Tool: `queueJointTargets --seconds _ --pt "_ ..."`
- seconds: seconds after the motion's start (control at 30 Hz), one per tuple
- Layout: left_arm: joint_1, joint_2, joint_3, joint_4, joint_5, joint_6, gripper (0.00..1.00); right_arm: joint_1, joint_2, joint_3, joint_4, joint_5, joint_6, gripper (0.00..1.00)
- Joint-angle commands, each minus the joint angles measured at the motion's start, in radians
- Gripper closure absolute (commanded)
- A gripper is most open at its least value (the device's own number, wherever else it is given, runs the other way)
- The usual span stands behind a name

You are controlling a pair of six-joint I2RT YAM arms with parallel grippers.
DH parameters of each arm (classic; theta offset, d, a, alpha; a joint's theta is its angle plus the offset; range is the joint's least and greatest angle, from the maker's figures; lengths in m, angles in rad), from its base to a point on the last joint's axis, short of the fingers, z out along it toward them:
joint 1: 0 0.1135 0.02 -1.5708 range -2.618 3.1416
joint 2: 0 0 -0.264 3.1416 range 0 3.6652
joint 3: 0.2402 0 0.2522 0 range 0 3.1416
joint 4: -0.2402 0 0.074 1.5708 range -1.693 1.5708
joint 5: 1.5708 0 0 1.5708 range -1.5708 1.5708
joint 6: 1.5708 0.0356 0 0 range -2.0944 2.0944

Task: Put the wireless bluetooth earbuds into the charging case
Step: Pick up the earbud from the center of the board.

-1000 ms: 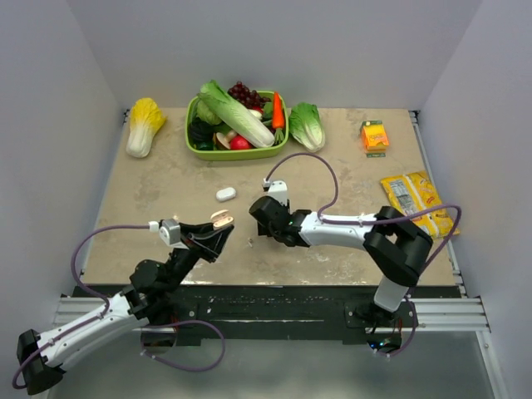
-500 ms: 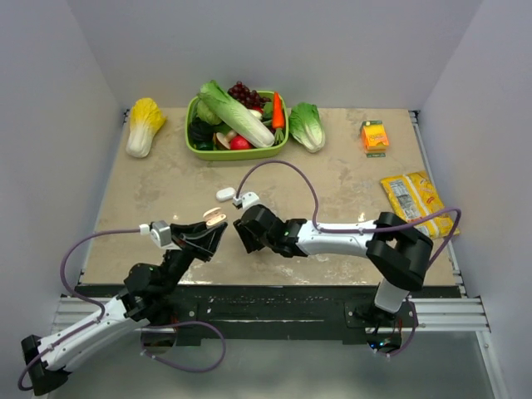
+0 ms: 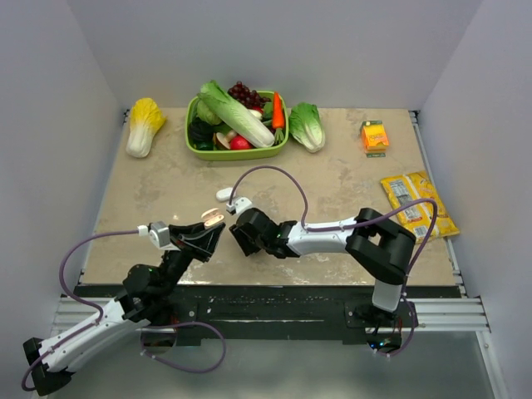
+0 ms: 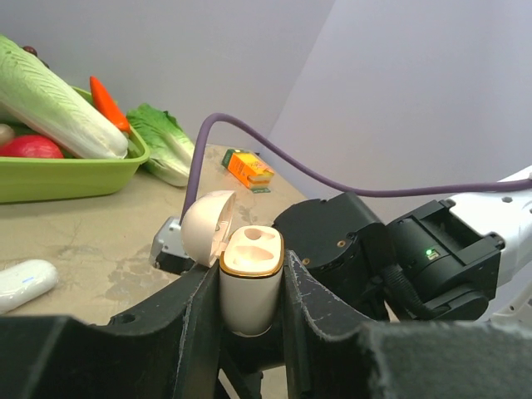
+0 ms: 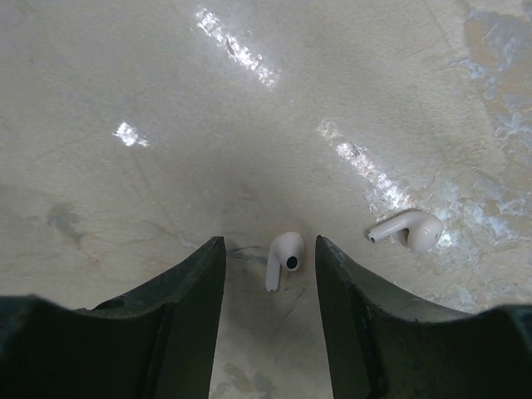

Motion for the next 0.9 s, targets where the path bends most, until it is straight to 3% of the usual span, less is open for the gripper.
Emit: queueJointTargets --seconds 0.0,0.87 --pt "-0.003 -0.006 -0.054 0.012 -0.003 0.004 1.0 0.004 0.022 0.029 0.026 0.004 -0.028 0.5" --pt "-0.005 0.028 -0.056 0.016 0.014 -0.001 1.0 0.006 0.004 -0.03 0.008 0.017 -0.037 0.55"
